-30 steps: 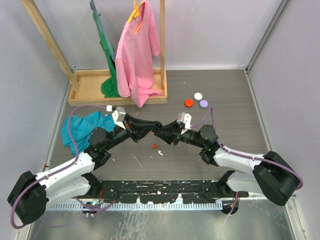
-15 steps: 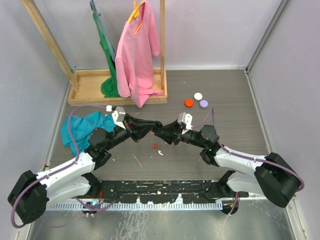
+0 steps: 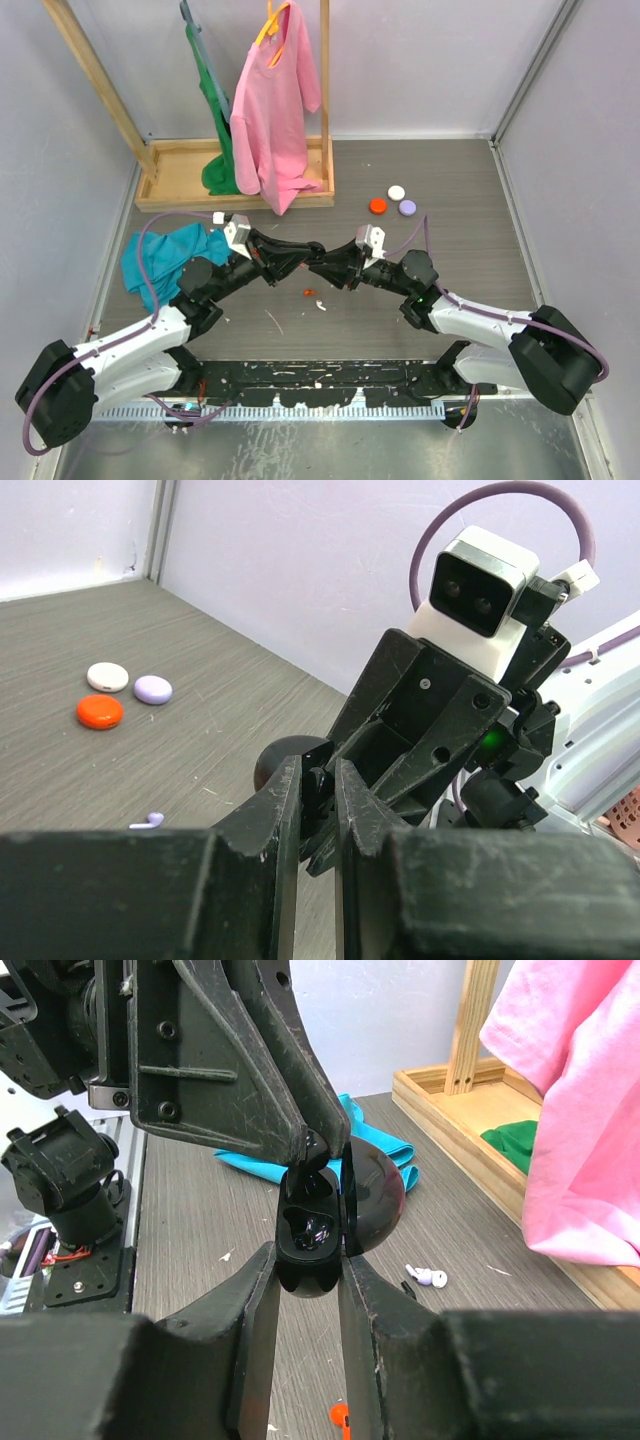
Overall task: Insert the wireless bluetooth earbuds into the charging case
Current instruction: Place the earbud in the charging case.
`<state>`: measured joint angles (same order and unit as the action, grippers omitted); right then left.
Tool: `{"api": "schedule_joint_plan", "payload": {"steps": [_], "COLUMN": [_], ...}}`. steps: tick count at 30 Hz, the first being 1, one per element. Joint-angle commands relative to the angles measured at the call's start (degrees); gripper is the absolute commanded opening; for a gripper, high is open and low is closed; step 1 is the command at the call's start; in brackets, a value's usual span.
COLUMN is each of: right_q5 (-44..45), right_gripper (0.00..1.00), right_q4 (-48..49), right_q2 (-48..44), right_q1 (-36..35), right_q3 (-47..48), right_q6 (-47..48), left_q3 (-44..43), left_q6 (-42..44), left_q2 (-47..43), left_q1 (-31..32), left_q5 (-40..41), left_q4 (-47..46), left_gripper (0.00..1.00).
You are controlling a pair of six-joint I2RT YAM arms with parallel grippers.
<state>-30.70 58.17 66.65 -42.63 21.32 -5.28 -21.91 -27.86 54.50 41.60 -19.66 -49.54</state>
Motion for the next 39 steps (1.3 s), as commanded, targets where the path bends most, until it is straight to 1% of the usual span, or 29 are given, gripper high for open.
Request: {"api": "schedule_joint_plan", "payload": {"steps": [1,12,23,33,39], "right_q5": [0.47,0.64,0.48,0.74,0.8], "right_gripper": [0.01,0.01,0.01,0.01,0.01], "right_q4": [5.96,6.23,5.95,5.91,5.93], "right_q2": [-0.97,-2.86,-3.27,-4.06,-4.34], "right_q1": [0.08,0.03,0.03,0.01,0.02], "right_q3": [1.54,0.82,0.64,0.48,0.24], "right_q6": [-1.25,-1.69,-1.58,-1.42,-1.43], "left_q3": [0.12,1.31,0.75,0.96,0.99], "left_q6": [-1.41,-2.03,-0.72,-1.15,-1.22], "left_q2": [0.41,0.53,-0.26,-1.84,-1.81], "left_q1": [0.42,1.09,1.05,1.07,1.06], "left_q5": [0.95,2.83,3.05,4.02,3.77], "left_q4": [-3.45,-3.3,0.66,2.43,3.29], "left_gripper": [0.1,0.1,0.11,0.11,0.14]}}
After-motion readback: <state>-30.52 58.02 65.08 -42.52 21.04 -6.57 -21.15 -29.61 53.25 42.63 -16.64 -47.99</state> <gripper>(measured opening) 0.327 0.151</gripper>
